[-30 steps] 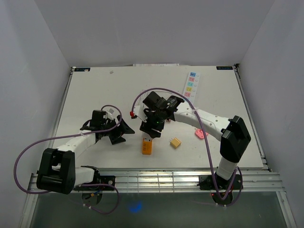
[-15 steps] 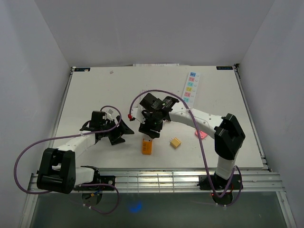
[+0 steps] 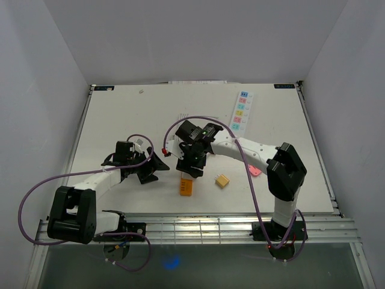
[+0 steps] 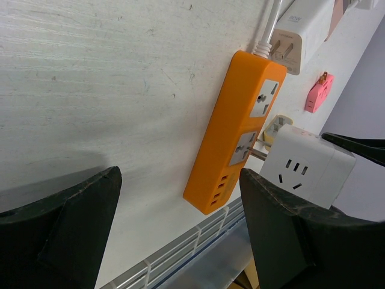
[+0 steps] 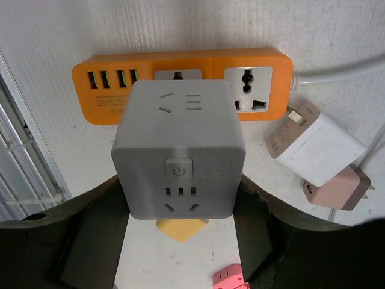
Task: Insert the plug
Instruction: Insert the plug into the socket.
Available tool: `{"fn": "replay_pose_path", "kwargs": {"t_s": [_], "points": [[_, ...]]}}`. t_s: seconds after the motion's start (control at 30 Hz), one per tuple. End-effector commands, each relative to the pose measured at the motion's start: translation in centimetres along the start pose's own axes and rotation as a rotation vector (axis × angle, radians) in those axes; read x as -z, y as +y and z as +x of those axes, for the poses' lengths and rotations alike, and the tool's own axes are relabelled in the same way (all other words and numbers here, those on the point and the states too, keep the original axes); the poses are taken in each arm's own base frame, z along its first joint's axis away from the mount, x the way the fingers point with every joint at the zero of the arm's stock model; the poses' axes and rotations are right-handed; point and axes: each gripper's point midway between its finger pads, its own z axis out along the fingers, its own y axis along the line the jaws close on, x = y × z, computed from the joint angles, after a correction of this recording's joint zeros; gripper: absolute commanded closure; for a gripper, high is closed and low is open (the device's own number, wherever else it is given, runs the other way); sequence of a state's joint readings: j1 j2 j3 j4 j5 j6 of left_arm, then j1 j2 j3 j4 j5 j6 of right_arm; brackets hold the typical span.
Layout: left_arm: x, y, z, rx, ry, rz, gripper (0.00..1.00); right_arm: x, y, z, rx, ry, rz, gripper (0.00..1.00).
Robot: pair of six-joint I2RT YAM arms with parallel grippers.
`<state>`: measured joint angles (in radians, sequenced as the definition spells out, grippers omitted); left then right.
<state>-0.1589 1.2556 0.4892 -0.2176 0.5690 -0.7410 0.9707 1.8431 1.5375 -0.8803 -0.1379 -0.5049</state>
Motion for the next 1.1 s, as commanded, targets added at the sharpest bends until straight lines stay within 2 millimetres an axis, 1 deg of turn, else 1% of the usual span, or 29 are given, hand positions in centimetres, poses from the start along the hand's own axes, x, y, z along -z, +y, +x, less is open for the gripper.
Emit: {"fn": "replay_pose_path", "kwargs": {"t_s": [0.0, 0.37, 0.43, 0.67, 0.8, 0.9, 1.07], "points": [[0.0, -0.2, -0.1, -0.017, -0.003, 0.019, 0.11, 0.5, 0.4, -1.5, 0.022, -0.037, -0.013, 0.92], [0.0, 0.0, 0.0, -0.013, -0.002, 0.018, 0.11, -0.5, 0.5, -1.1, 0.017, 0.008, -0.007, 0.92], [0.1, -0.1, -0.1, -0.015, -0.005, 0.019, 0.11, -0.7, 0.5, -0.8, 0.014, 0.030, -0.002, 0.92], [0.0, 0.0, -0.1, -0.017, -0.004, 0.021, 0.11, -0.9, 0.6, -0.2, 0.018, 0.075, 0.018, 0.92], [0.0, 0.0, -0.1, -0.014, -0.002, 0.023, 0.11, -1.5, 0.7, -0.3, 0.028, 0.123, 0.026, 0.92], [0.1, 0.1, 0.0, -0.013, -0.002, 0.021, 0.11, -2.2, 0.9, 0.2, 0.031, 0.174, 0.028, 0.92], [0.0, 0.5, 0.4, 0.002, 0.006, 0.014, 0.11, -3.0, 1.3, 0.2, 0.037, 0.204, 0.015, 0.92]]}}
